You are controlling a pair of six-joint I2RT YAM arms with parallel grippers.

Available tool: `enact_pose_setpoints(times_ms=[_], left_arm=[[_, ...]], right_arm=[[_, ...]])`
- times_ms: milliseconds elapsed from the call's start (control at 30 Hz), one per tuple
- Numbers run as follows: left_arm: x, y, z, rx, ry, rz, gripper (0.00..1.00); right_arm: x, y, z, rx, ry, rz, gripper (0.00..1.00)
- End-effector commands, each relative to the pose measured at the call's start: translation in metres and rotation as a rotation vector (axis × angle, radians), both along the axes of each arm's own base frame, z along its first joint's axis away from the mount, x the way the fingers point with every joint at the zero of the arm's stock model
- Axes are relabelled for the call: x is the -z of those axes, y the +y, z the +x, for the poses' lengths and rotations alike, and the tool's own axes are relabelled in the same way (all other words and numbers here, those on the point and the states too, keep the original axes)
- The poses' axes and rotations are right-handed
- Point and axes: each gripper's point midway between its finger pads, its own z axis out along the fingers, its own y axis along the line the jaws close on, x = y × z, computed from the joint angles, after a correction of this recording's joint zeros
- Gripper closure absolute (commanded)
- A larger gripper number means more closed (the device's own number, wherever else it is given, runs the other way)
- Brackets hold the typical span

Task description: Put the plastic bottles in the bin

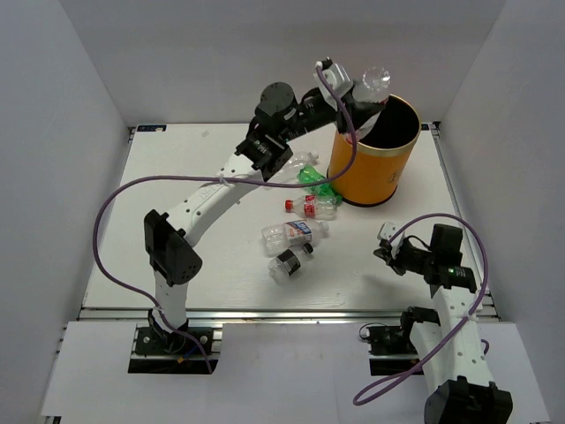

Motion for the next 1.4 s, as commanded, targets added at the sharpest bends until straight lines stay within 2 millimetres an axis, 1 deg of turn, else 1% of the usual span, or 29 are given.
enact_pose_setpoints(times_ms=[0, 67, 133, 200, 233, 300, 333, 400, 467, 500, 533, 633, 667, 700, 767, 867, 900, 933, 967, 1000, 1033, 1067, 1100, 1133, 1167, 1200, 1233, 1300, 1367], left_arm=[[-0.074, 0.017, -0.032, 0.057, -0.068, -0.126, 1.00], [-0.083, 0.017, -0.025, 0.036, -0.093, -0.199, 1.00], [-0.068, 0.004, -0.014, 0.053, -0.063, -0.239, 1.00], [-0.066, -0.002, -0.003, 0.043, -0.069, -0.286, 1.00], [-0.038, -0.019, 0.015, 0.041, -0.017, -0.266, 1.00], [-0.042, -0.026, 0.023, 0.040, -0.031, -0.296, 1.00], [-0.047, -0.026, 0.029, 0.022, -0.035, -0.316, 0.99], [-0.017, -0.039, 0.050, -0.017, 0.011, -0.300, 0.98], [-0.009, -0.042, 0.058, -0.037, 0.025, -0.301, 0.92], [-0.002, -0.043, 0.066, -0.067, 0.035, -0.294, 0.86], [0.008, -0.046, 0.071, -0.078, 0.052, -0.282, 0.57], [0.024, -0.046, 0.083, -0.134, 0.091, -0.241, 0.11], [0.027, -0.046, 0.085, -0.143, 0.101, -0.235, 0.01], [0.030, -0.045, 0.084, -0.149, 0.102, -0.221, 0.00], [-0.002, -0.029, 0.066, -0.138, 0.068, -0.236, 0.00], [-0.014, -0.009, 0.048, -0.161, 0.092, -0.153, 0.00], [-0.038, 0.014, 0.031, -0.186, 0.091, -0.148, 0.00], [-0.024, 0.024, 0.026, -0.214, 0.160, -0.074, 0.00], [-0.021, 0.037, 0.019, -0.239, 0.189, -0.050, 0.00], [0.021, 0.045, 0.018, -0.276, 0.256, 0.040, 0.00], [-0.002, 0.078, -0.007, -0.306, 0.247, 0.014, 0.00], [0.011, 0.095, -0.011, -0.358, 0.275, 0.031, 0.00], [0.072, 0.108, -0.012, -0.399, 0.343, 0.140, 0.00], [0.059, 0.134, -0.034, -0.414, 0.329, 0.113, 0.00], [0.113, 0.150, -0.035, -0.466, 0.392, 0.196, 0.00], [0.126, 0.163, -0.042, -0.492, 0.403, 0.209, 0.00], [0.140, 0.175, -0.047, -0.516, 0.392, 0.238, 0.00], [0.172, 0.199, -0.066, -0.544, 0.404, 0.272, 0.00], [0.195, 0.210, -0.076, -0.548, 0.422, 0.322, 0.00]], right_arm=[[-0.006, 0.002, 0.009, -0.001, -0.031, 0.024, 1.00], [-0.003, 0.004, 0.009, -0.011, -0.007, 0.040, 1.00], [0.000, 0.004, 0.009, -0.014, 0.016, 0.045, 1.00], [-0.001, 0.003, 0.009, -0.014, 0.019, 0.040, 0.71], [-0.005, 0.003, 0.010, -0.016, 0.009, 0.039, 0.63], [-0.005, 0.004, 0.009, -0.019, 0.000, 0.034, 0.51], [-0.003, 0.004, 0.007, -0.020, 0.000, 0.034, 0.48], [-0.008, 0.003, 0.009, -0.017, -0.039, 0.030, 0.46], [-0.006, 0.003, 0.007, -0.013, -0.038, 0.029, 0.46], [-0.007, 0.003, 0.007, -0.013, -0.043, 0.027, 0.45], [-0.007, 0.003, 0.008, -0.012, -0.040, 0.028, 0.45], [-0.006, 0.003, 0.007, -0.013, -0.027, 0.030, 0.38], [-0.006, 0.003, 0.008, -0.015, -0.022, 0.028, 0.36], [-0.006, 0.003, 0.008, -0.017, -0.023, 0.026, 0.30], [-0.011, 0.004, 0.006, -0.062, -0.061, 0.001, 0.26], [-0.026, 0.015, -0.006, -0.233, -0.201, -0.044, 0.20], [-0.029, 0.023, -0.016, -0.289, -0.217, -0.021, 0.19], [-0.040, 0.028, -0.013, -0.413, -0.412, -0.091, 0.15], [-0.043, 0.035, -0.022, -0.462, -0.448, -0.065, 0.10], [-0.045, 0.038, -0.022, -0.514, -0.529, -0.081, 0.10], [-0.052, 0.045, -0.024, -0.550, -0.573, -0.045, 0.10], [-0.057, 0.051, -0.024, -0.598, -0.644, -0.031, 0.10], [-0.067, 0.053, -0.018, -0.611, -0.657, -0.016, 0.10], [-0.070, 0.060, -0.017, -0.643, -0.636, 0.027, 0.10], [-0.071, 0.063, -0.020, -0.675, -0.634, 0.028, 0.10], [-0.089, 0.063, -0.012, -0.704, -0.688, -0.003, 0.10], [-0.076, 0.069, -0.010, -0.755, -0.621, 0.016, 0.10], [-0.083, 0.077, -0.011, -0.815, -0.625, 0.017, 0.10], [-0.070, 0.091, -0.012, -0.880, -0.575, 0.011, 0.10]])
